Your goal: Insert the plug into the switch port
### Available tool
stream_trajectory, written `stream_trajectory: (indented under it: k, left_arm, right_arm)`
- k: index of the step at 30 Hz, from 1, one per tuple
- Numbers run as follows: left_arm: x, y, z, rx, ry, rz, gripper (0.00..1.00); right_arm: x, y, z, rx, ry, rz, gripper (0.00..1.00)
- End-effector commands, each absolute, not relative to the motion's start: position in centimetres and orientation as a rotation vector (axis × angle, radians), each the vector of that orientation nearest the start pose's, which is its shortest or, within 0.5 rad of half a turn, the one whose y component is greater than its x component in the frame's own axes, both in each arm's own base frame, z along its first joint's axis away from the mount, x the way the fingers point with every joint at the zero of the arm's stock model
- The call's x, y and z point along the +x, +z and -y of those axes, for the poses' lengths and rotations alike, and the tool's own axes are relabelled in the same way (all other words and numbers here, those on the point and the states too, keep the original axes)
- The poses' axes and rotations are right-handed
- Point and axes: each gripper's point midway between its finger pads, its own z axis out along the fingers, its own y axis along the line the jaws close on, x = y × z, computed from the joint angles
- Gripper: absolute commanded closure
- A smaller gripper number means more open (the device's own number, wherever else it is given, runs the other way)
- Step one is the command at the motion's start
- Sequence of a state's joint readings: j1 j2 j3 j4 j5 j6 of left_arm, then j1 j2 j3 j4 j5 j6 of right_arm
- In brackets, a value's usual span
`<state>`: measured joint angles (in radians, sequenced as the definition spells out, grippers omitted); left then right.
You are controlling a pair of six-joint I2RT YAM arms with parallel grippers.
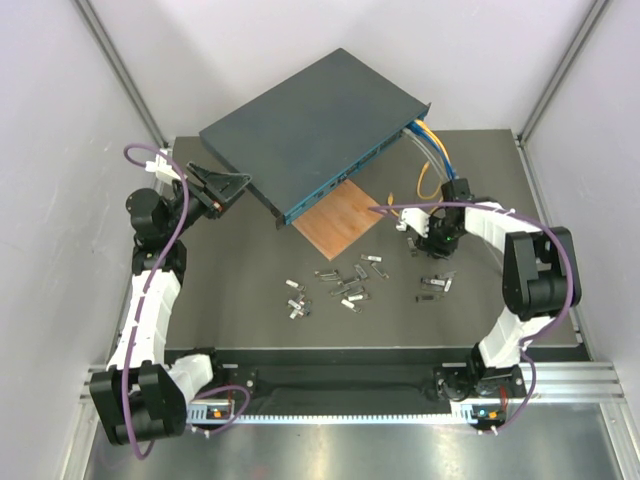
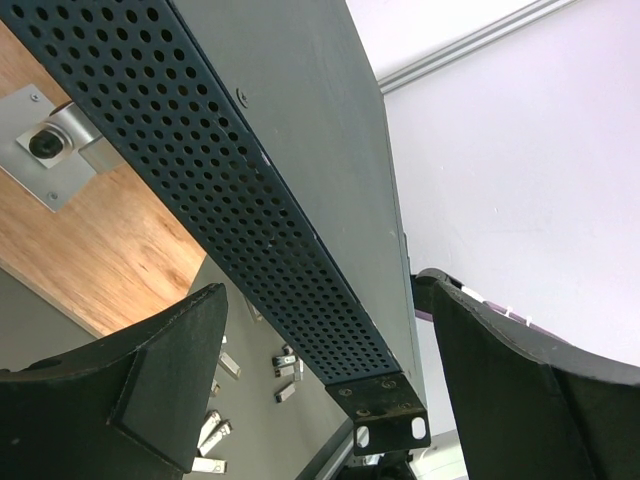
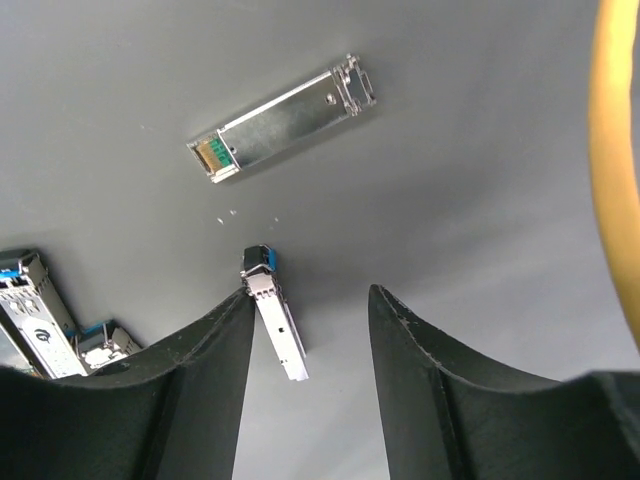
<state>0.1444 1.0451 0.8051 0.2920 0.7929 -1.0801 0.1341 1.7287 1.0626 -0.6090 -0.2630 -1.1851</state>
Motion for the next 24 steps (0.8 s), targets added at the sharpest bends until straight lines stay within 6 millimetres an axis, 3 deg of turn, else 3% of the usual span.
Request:
stream_trajectory:
  k: [1, 7, 9, 10, 13, 19, 20, 24]
  left_arm:
    - [32.9, 35.6, 10.4, -0.258, -1.307, -1.592, 0.12]
    - [33.0, 35.8, 10.3, -0.264, -1.311, -1.584, 0.13]
    - [32.9, 36.0, 10.4, -0.26, -1.312, -1.582, 0.14]
    - [32.9, 35.9, 10.4, -0.259, -1.315, -1.584, 0.14]
    - [32.7, 36.6, 10.4, -0.247, -1.313, -1.572, 0.15]
    - [32.8, 38.6, 10.2, -0.24, -1.311, -1.523, 0.14]
    - [32.9, 39.0, 10.2, -0.244, -1.313, -1.514, 0.14]
    - [32.8, 41.2, 10.1, -0.222, -1.316, -1.462, 0.13]
  right_arm:
    - [34.0, 1.5, -7.1, -1.769, 0.186, -2.128, 0.51]
    - [32.8, 0.8, -7.6, -1.816, 0.21, -2.12, 0.58]
    - [32.6, 0.7, -7.7, -1.818, 0.219, -2.119, 0.76]
    - [32.6, 0.8, -7.8, -1.816, 0.225, -2.125, 0.9]
    - [32.2, 1.8, -7.9, -1.801, 0.241, -2.12, 0.96]
    - [31.2, 8.8, -10.2, -1.665, 0.345, -2.029, 1.0]
    - [31.3, 11.2, -11.2, -1.631, 0.372, -1.973, 1.0]
    - [30.1, 17.1, -13.1, -1.503, 0.48, -1.912, 1.0]
